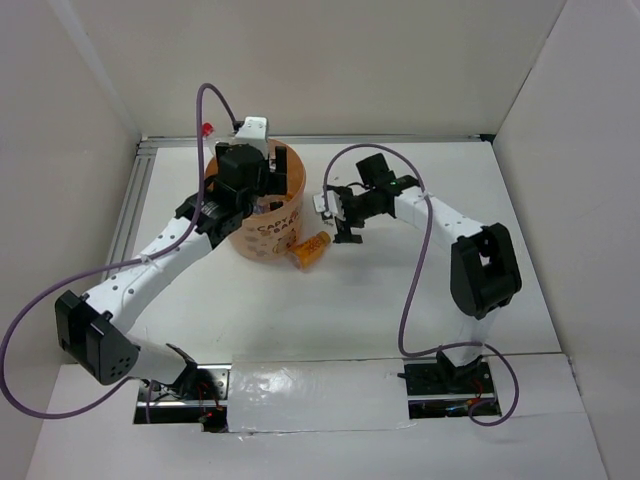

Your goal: Put the plastic bottles in the bin

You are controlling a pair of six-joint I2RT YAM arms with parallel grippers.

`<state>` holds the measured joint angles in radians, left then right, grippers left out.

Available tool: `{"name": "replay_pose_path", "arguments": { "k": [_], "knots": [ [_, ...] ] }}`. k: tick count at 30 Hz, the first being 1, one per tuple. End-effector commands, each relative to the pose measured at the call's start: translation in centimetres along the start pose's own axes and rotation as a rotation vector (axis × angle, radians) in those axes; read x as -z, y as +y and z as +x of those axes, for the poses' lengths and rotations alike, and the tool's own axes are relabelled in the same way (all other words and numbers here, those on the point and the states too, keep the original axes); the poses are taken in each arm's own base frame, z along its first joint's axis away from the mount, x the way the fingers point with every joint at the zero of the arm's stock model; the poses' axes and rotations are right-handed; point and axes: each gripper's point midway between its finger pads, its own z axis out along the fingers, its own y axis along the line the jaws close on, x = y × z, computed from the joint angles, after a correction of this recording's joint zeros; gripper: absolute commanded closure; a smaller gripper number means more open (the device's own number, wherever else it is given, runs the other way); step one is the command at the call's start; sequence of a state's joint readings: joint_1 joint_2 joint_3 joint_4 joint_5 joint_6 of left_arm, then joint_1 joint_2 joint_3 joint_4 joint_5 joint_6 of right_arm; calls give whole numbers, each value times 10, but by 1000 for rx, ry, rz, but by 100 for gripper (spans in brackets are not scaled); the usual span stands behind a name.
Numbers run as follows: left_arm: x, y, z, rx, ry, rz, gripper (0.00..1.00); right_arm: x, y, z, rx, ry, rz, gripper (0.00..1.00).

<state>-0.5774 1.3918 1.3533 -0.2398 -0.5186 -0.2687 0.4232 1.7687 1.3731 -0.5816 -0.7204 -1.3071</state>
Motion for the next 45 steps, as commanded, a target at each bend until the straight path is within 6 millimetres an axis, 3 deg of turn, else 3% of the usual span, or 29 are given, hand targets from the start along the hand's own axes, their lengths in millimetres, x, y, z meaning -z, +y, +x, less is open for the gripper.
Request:
{"name": "replay_pose_path", "arguments": {
  "k": [1,3,6,7,9,10,11,15,19,23,28,29,30,33,35,36,38,39,41,42,45],
  "knots": [
    [24,-1,-43,53,-96,35,1,-24,0,-4,110,-33,-26,0],
    [43,4,-47,67,-106,47,1,-31,-1,-6,119,-38,-33,0],
    [63,15,-27,75,-74,41,1,-42,-8,-5,140,-43,-35,0],
    [85,19,-28,113,-91,72,1,-46,-10,-10,163,-49,-39,0],
    [97,22,3,128,-47,102,1,-53,-11,-4,168,-48,-46,0],
    [116,29,1,184,-76,125,1,-58,-13,-8,190,-54,-46,0],
    [118,30,29,179,-28,132,1,-66,-8,-5,183,-54,-67,0],
    [145,32,76,268,15,188,1,-86,-8,-3,258,-45,-49,0],
    [153,39,90,322,33,163,1,-99,-4,-1,283,-37,-45,0],
    [154,41,107,331,62,147,1,-108,38,23,260,1,-159,7],
    [149,41,128,362,99,115,1,-99,88,20,278,16,-279,21],
    [149,41,127,377,100,114,1,-95,94,23,285,27,-299,28],
    [147,40,131,384,104,112,1,-94,104,19,280,27,-327,44],
    [147,42,134,411,106,96,1,-74,120,4,263,19,-364,64],
    [149,50,139,443,107,61,1,-48,123,-20,230,-2,-363,76],
    [150,52,144,451,114,56,1,-27,109,-48,240,-53,-307,79],
    [151,58,152,485,124,24,1,0,102,-74,164,-74,-270,86],
    [151,59,157,496,126,22,1,24,87,-105,190,-114,-202,86],
    [152,58,165,523,146,22,1,50,69,-132,146,-136,-115,87],
    [151,58,169,529,152,18,1,69,48,-155,170,-156,-38,87],
    [149,53,184,542,186,27,1,104,7,-199,170,-178,144,88]
  ]
}}
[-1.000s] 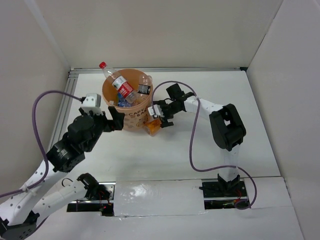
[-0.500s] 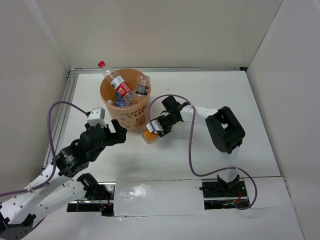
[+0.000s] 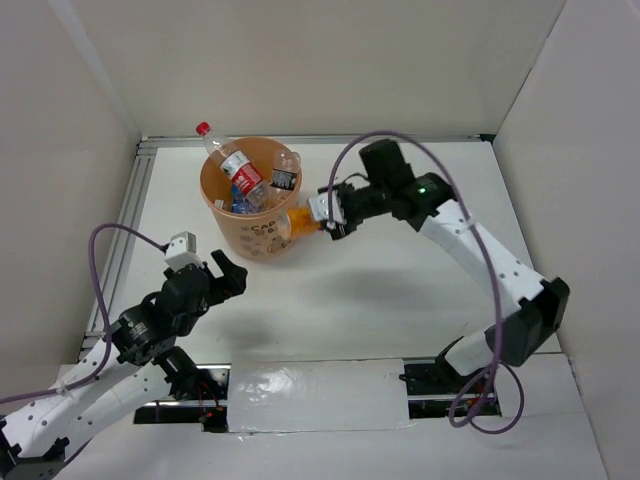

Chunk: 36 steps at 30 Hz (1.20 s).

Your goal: Put the plastic bottles in the bin

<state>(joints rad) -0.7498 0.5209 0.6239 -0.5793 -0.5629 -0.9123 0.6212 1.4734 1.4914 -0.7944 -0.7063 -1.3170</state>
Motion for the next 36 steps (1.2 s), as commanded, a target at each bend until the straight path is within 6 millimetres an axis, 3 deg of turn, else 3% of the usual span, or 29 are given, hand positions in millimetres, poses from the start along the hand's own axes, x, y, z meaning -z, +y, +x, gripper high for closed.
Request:
{"name": "replay_pose_path", "arguments": {
  "k": [1,4,8,10,11,13,14,18,19,20,23,30,32,36],
  "knots": [
    [-6,-1,13,73,22,6,1,32,-46,-51,-80,-39,171,88],
    [-12,-4,23,66,50,13,1,40,-98,-73,-54,-49,327,87],
    [-16,-8,28,61,74,20,1,-18,-131,-69,-63,-17,329,83],
    [-16,-8,28,61,74,20,1,-31,-147,-78,-69,-26,356,80],
    [-16,-9,29,61,82,27,1,-59,-140,-67,-103,0,306,78],
    [-14,-10,27,67,76,34,1,-69,-150,-72,-139,0,331,74],
    [-14,-9,28,70,73,38,1,-88,-147,-65,-158,11,309,72],
    [-11,-9,28,78,71,56,1,-99,-143,-57,-215,34,272,48],
    [-11,-9,28,78,71,56,1,-98,-143,-55,-234,41,280,26],
    [-11,-9,28,68,70,56,1,-100,-142,-51,-239,53,279,20],
    [-13,-10,28,58,70,56,1,-84,-145,-60,-247,47,315,0],
    [-19,-22,26,13,68,89,1,-34,-153,-96,-229,-4,395,0],
    [-23,-27,25,0,67,104,1,-3,-165,-115,-225,-33,484,0],
    [-24,-49,22,-63,62,208,1,68,-185,-91,-381,0,734,0]
  ]
}}
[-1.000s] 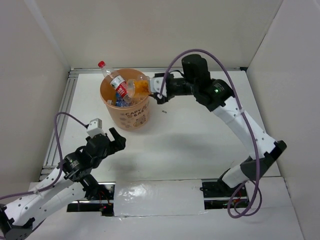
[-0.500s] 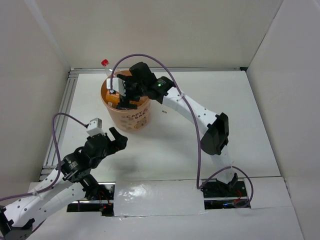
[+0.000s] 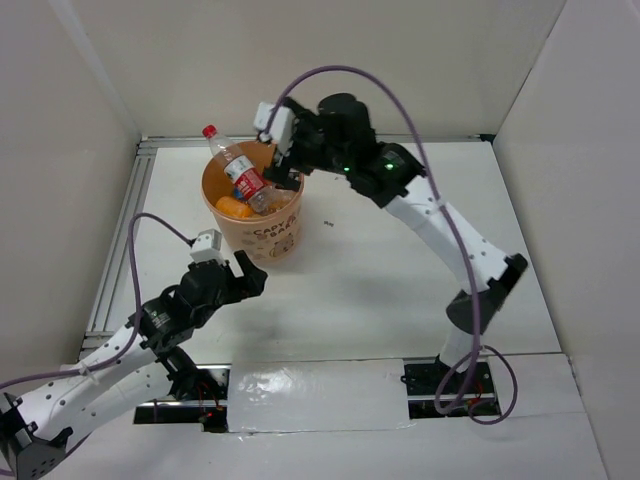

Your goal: Put the plastic bottles in the bin

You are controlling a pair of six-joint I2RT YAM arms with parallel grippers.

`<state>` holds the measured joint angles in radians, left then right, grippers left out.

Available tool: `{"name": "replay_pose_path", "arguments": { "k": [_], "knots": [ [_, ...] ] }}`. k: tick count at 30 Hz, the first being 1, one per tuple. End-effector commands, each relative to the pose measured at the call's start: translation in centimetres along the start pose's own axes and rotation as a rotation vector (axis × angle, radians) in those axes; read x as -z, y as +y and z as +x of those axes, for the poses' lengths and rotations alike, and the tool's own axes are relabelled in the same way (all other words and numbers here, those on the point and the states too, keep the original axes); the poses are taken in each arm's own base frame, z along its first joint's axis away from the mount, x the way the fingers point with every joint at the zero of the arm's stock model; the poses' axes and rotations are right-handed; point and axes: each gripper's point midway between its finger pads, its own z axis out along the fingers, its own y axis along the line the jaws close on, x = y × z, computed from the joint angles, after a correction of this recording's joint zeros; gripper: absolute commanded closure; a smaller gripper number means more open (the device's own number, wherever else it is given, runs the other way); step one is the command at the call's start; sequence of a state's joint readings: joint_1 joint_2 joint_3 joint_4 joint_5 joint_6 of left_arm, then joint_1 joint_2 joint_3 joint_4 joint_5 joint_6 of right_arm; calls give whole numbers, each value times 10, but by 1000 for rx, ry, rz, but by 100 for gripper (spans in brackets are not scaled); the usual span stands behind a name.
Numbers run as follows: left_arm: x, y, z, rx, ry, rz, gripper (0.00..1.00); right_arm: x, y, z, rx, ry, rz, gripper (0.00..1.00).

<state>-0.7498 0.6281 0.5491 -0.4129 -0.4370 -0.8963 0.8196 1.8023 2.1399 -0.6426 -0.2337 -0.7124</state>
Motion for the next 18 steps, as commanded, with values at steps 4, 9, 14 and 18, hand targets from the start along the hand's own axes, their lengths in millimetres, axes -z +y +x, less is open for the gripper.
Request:
{"name": "replay_pose_path", "arguments": {
  "k": [4,9,14,18],
  "knots": [
    [-6,-51,-8,-132,-25,236,1,114,-103,74,-315,141,496,0],
    [-10,-73,-3,-240,-18,338,1,216,-112,225,-597,389,731,0],
    [-13,-95,1,-324,-10,392,1,282,-61,313,-751,508,889,0],
    [-18,-112,5,-360,4,385,1,317,-26,328,-773,478,983,0]
  ]
}}
